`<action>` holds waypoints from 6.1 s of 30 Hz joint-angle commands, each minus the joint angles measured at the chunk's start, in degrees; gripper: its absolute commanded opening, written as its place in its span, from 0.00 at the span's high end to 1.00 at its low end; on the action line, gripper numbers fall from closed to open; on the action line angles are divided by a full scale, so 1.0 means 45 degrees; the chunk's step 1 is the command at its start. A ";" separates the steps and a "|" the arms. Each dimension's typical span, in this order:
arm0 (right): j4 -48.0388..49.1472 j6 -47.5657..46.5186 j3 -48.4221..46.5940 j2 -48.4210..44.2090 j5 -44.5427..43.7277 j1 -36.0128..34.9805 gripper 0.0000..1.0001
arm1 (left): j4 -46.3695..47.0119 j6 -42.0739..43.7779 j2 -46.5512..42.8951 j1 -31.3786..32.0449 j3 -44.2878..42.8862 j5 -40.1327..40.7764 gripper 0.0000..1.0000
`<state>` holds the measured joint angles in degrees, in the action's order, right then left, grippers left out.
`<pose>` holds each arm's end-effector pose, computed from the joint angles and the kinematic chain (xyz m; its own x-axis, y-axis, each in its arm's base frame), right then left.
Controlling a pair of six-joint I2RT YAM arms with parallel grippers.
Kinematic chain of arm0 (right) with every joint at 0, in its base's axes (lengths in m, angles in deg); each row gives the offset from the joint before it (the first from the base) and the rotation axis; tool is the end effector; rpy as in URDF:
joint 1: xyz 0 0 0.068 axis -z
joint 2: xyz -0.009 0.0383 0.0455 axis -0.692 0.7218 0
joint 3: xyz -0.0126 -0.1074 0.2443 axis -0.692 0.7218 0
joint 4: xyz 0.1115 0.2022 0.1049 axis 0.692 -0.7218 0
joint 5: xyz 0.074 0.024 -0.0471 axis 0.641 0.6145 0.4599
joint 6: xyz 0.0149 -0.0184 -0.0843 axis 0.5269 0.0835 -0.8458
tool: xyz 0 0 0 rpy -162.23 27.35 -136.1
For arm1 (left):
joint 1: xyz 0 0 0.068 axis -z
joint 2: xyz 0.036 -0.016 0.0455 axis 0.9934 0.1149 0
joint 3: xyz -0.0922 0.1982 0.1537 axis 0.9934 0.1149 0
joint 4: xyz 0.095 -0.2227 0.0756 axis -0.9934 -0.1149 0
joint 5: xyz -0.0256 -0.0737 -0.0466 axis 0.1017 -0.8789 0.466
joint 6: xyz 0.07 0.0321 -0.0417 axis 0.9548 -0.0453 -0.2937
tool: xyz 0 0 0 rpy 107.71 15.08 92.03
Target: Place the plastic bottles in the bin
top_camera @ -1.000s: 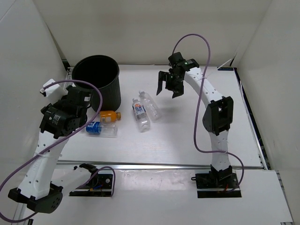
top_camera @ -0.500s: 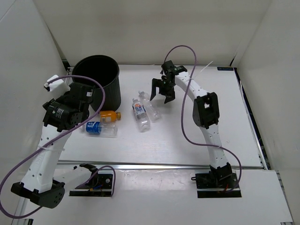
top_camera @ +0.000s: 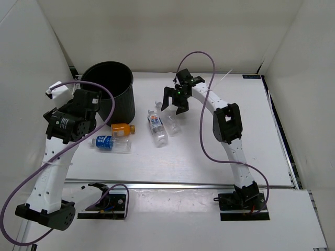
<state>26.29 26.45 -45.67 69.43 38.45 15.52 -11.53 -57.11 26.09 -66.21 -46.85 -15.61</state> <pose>0.4595 0.2783 0.1576 -0.9497 -0.0394 -0.3107 -0.1974 0.8454 0.4963 0.1743 0.0126 0.4011 -0.3429 -0.3088 -0.8872 -0.7452 0.6645 0.0567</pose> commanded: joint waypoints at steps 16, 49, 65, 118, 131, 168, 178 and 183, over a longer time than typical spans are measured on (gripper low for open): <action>0.1074 0.1039 0.0988 0.0348 0.0238 -0.0280 0.57 | -0.0909 0.2021 -0.0280 -0.0890 -0.2540 0.0551 0.00; 1.4921 0.2526 -0.4128 -0.0790 -0.5641 -0.4167 0.78 | -0.0929 0.3721 -0.1687 -0.1731 -0.2092 -0.3414 0.00; 1.0649 0.2133 -0.3639 -0.2759 -0.5092 -0.4167 0.00 | -0.0929 0.3117 -0.1062 -0.1574 -0.2288 -0.3240 0.00; 0.3477 -0.0292 0.4642 -0.4010 -0.3962 -0.5240 0.00 | -0.0909 0.1162 -0.3952 -0.2512 0.0212 -0.3688 0.00; 0.4102 0.0746 0.4622 -0.3486 -0.3103 -0.5241 0.00 | -0.0909 0.1553 -0.3952 -0.2512 0.0330 -0.3805 0.00; 0.4079 0.0926 0.0940 -0.6182 -0.4713 -0.3699 0.66 | -0.0909 0.1767 -0.4187 -0.2980 0.0779 -0.3960 0.00; 1.1736 0.2153 -0.3421 -0.2648 -0.2263 -0.3581 0.73 | -0.0675 0.2254 -0.4304 -0.2980 0.1365 -0.4371 0.00; 1.3143 0.1237 -0.3952 -0.1513 -0.2361 -0.3698 0.69 | -0.0675 0.2510 -0.4304 -0.2980 0.1482 -0.4371 0.00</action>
<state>78.39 34.38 -63.05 59.40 27.17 -0.87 -11.57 -47.25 7.14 -79.22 -40.64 -34.74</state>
